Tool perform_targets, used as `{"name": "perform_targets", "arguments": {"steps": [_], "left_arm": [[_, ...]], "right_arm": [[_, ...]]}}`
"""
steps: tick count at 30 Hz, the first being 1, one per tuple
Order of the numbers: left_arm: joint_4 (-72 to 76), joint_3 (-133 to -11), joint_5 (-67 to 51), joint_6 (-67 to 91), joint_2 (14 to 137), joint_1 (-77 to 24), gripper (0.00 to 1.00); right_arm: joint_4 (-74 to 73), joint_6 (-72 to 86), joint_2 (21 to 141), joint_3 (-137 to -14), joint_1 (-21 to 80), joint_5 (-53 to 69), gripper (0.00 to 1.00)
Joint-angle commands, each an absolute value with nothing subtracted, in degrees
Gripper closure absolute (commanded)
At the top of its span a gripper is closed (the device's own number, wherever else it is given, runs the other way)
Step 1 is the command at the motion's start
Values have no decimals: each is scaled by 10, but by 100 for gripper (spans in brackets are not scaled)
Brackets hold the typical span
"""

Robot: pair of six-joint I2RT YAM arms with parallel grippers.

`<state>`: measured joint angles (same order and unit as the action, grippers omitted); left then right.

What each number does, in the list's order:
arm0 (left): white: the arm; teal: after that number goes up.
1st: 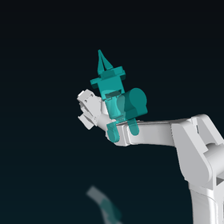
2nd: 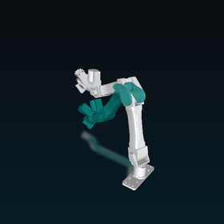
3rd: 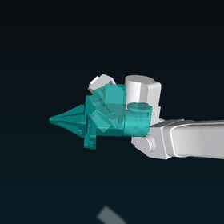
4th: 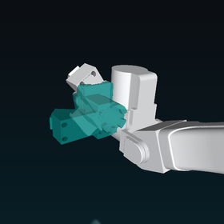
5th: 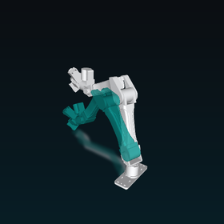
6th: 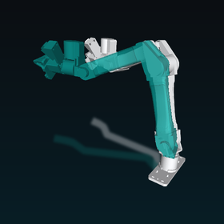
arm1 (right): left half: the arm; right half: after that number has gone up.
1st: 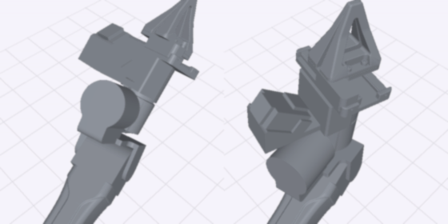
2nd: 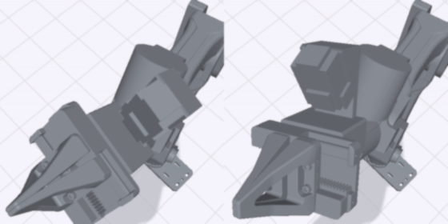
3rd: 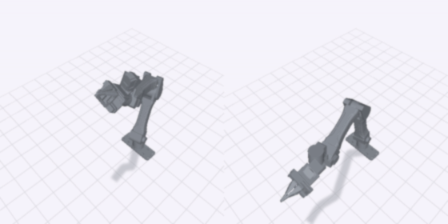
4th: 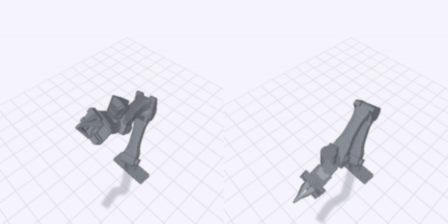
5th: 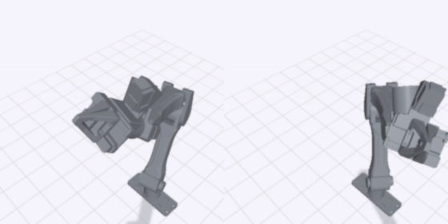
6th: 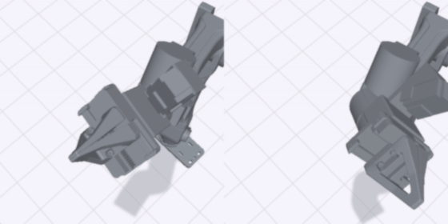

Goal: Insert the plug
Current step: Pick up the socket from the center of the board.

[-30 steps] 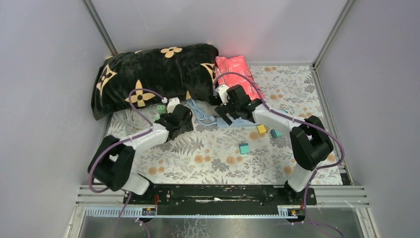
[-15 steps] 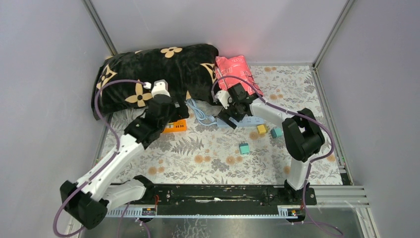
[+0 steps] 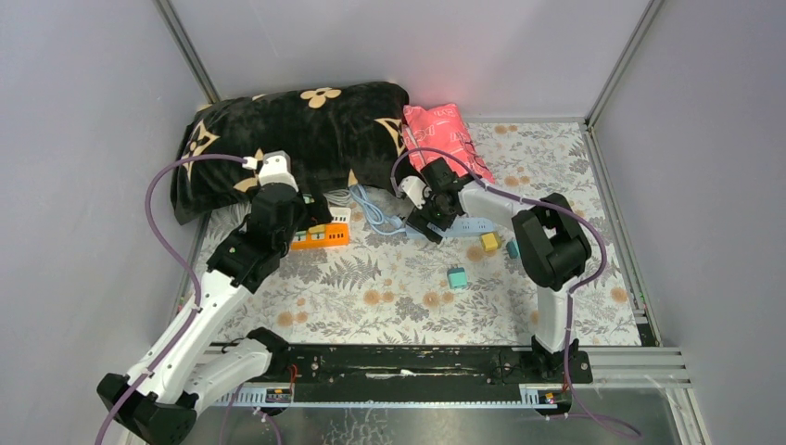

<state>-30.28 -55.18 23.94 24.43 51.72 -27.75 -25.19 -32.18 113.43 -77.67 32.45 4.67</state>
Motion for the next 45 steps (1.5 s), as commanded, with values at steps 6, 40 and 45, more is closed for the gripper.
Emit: {"name": "perform_targets", "arguments": {"steps": [6, 40, 45], "left_arm": [[-295, -538, 220, 237, 507, -238, 0], [-275, -521, 138, 254, 509, -164, 0], [-278, -521, 142, 258, 510, -164, 0]], "right_arm": [[-268, -362, 1172, -832, 320, 87, 30], [-387, 29, 1050, -973, 380, 30, 85], [-357, 184, 1031, -912, 418, -3, 85]]}}
